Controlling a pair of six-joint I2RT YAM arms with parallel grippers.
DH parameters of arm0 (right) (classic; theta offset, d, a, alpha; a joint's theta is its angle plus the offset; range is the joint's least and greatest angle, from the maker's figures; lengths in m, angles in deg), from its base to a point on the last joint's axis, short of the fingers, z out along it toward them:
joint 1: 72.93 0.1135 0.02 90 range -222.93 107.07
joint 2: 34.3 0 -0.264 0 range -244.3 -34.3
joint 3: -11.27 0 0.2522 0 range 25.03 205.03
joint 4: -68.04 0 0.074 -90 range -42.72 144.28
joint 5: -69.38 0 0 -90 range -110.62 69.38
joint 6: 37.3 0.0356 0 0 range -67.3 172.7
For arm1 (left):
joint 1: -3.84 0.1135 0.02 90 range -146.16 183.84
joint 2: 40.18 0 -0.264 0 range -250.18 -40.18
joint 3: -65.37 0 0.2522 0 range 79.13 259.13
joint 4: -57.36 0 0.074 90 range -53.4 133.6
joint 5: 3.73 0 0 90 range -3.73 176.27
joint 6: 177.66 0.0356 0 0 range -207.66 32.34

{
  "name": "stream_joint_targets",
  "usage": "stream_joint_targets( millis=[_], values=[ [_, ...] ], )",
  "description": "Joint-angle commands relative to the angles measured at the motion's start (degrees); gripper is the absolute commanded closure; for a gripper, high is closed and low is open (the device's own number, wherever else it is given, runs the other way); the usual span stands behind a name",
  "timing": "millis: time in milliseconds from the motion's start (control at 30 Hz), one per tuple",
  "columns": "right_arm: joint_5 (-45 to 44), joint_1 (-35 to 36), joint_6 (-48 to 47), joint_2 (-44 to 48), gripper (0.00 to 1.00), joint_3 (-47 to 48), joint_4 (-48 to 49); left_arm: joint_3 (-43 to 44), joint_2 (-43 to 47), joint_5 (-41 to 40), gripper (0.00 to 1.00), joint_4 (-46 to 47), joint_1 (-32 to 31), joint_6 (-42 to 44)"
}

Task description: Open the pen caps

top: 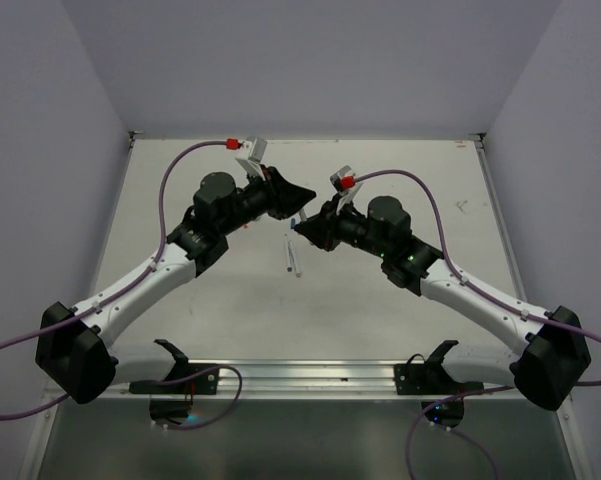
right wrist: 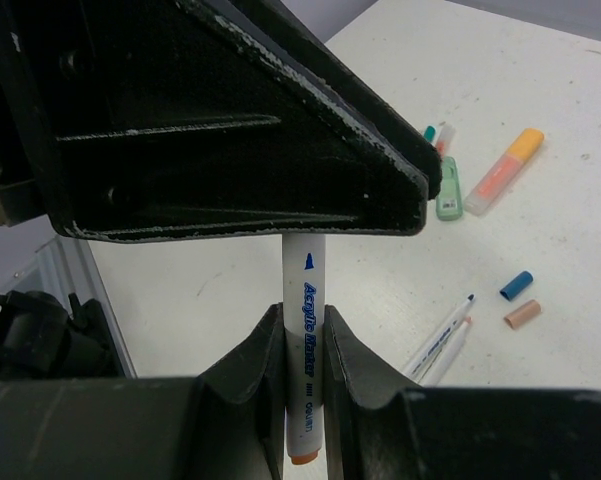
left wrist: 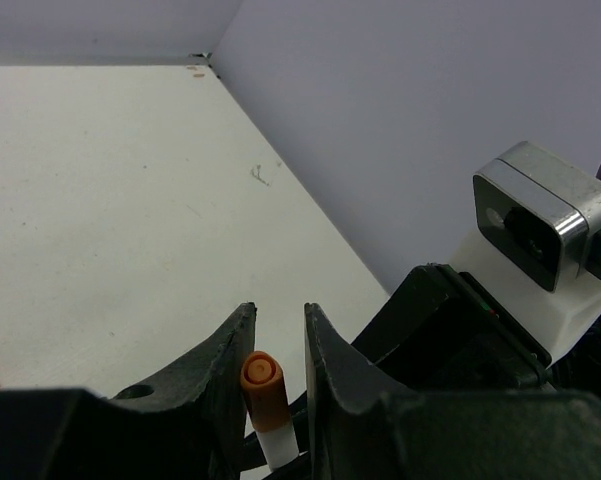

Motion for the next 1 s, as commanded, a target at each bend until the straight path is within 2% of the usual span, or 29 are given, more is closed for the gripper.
stream_joint_targets(
  millis=[0,400,533,567,967],
  values=[
    [4.37,0.43,-1.30,-0.99,1.00,2.85,-1.86,0.36,-0.22,3.50,0.71,3.84,-0.33,1.98],
    [2.35,0.43,-1.56,-0.90,1.00,3.38,-3.53,0.45,0.66,1.66,0.88,1.99,-0.33,4.18],
    [1.65,0.43,-1.74,-0.99,1.00,2.94,-3.88,0.45,1.19,-0.01,0.95,1.81,-0.42,4.26],
    [1.65,0.43,-1.91,-0.90,1.00,2.68,-3.97,0.53,1.28,-0.10,1.00,2.07,-0.42,4.18],
    [2.09,0.43,-1.91,0.94,1.00,-1.80,-4.50,0.44,1.81,-5.02,1.00,4.36,-0.33,2.15]
  ],
)
